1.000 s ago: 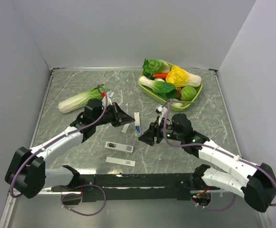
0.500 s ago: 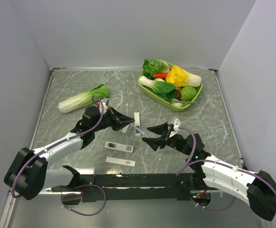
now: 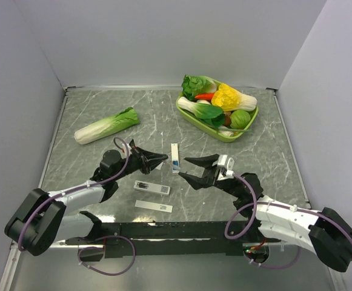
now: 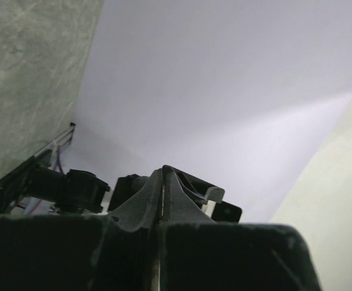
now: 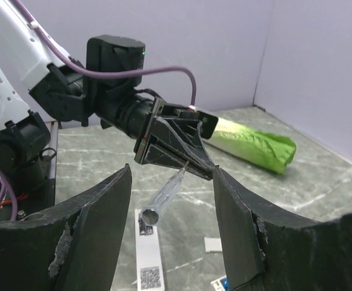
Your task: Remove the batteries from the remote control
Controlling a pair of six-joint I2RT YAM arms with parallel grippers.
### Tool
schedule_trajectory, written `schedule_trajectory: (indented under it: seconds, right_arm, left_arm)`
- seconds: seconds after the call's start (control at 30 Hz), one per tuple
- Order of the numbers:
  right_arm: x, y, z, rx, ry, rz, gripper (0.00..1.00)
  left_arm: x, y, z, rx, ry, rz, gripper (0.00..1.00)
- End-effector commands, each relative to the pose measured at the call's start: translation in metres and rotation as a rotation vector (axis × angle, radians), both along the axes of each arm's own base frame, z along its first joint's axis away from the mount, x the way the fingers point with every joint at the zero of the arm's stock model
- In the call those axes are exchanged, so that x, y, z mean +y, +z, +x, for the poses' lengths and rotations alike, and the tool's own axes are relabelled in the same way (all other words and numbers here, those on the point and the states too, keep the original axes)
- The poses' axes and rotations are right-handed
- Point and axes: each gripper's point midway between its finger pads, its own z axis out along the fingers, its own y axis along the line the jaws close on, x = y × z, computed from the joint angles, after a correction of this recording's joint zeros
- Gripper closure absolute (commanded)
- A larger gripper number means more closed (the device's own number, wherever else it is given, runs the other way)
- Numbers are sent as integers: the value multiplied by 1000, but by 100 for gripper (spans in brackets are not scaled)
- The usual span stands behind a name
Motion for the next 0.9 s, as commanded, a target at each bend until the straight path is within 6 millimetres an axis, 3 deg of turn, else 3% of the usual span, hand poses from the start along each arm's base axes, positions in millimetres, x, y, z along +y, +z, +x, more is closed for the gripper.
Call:
schedule_trajectory:
  seconds: [0.0, 0.2, 0.37, 0.6, 0.77, 0.87]
  right_arm:
    - [2, 21, -20, -150, 63, 72, 36]
    - [11, 17, -17, -159, 63, 44, 34]
    - [14, 19, -14, -157, 53, 46, 48]
    - [19, 23, -12, -147, 60, 68, 53]
    - [22, 27, -13, -144, 72, 84, 54]
    - [23, 28, -14, -152, 77, 91, 49]
  left_arm:
    - [6, 35, 0, -38, 28, -146, 99]
    - [6, 36, -2, -42, 16, -151, 99]
    - [6, 33, -4, -40, 10, -147, 99]
    - [3, 33, -6, -53, -18, -147, 99]
    - [3, 29, -7, -56, -15, -128, 99]
    - [4, 30, -9, -56, -16, -132, 99]
